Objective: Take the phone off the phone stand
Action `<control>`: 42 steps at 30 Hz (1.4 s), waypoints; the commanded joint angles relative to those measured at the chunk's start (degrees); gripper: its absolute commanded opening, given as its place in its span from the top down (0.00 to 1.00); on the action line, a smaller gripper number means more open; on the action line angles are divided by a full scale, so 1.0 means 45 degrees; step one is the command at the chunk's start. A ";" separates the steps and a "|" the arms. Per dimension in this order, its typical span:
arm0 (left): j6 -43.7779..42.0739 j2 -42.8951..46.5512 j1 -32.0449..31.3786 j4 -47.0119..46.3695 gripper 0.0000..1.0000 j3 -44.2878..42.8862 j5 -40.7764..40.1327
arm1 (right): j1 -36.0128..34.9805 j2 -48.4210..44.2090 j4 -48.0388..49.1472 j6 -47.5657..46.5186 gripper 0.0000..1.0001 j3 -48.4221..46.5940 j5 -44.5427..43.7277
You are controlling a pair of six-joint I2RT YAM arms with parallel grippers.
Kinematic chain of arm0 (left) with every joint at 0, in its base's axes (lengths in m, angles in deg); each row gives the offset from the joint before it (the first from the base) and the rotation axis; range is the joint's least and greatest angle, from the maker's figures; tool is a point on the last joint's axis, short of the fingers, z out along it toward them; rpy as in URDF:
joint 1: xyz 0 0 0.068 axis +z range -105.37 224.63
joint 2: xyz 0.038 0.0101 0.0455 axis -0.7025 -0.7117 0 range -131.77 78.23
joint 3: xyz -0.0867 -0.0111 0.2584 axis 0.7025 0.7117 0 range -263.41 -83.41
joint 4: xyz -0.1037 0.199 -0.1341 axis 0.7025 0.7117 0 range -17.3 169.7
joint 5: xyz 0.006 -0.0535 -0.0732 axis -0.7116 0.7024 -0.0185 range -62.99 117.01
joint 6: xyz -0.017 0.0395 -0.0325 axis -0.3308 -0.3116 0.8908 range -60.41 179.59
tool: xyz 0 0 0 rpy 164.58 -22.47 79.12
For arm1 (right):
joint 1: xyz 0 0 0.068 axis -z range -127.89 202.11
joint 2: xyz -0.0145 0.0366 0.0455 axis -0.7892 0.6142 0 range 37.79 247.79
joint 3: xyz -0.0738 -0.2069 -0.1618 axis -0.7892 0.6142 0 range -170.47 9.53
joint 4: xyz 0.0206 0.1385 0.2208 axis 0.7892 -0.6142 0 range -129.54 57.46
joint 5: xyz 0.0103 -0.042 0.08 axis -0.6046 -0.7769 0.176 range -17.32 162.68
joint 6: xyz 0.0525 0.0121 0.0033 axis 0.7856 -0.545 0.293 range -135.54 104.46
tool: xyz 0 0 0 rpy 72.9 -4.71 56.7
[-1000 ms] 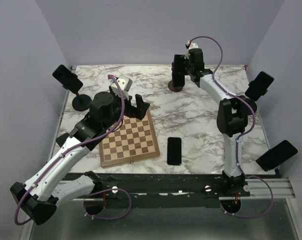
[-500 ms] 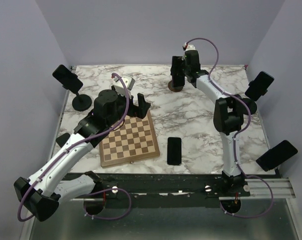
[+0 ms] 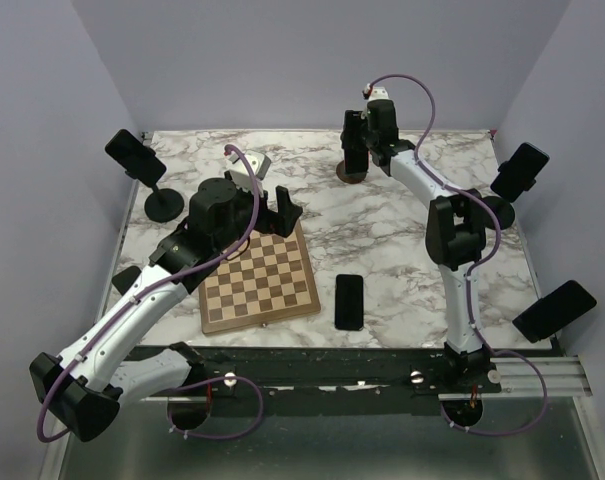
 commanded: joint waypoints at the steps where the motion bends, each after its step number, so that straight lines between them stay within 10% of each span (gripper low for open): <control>1: 0.0106 -0.0035 0.0113 -0.0092 0.01 -0.0165 0.0358 | -0.0088 0.0283 0.0505 0.0000 0.42 -0.0417 -0.0164; 20: 0.0428 0.0171 0.0195 0.0117 0.02 -0.0257 0.0385 | -0.0313 -0.5075 -0.2446 0.0180 0.97 0.2098 -0.1908; 42: 0.0604 0.0894 0.0196 0.0449 0.02 -0.0405 0.0586 | -0.0310 -1.0776 -0.9406 0.5226 0.99 1.1942 0.1679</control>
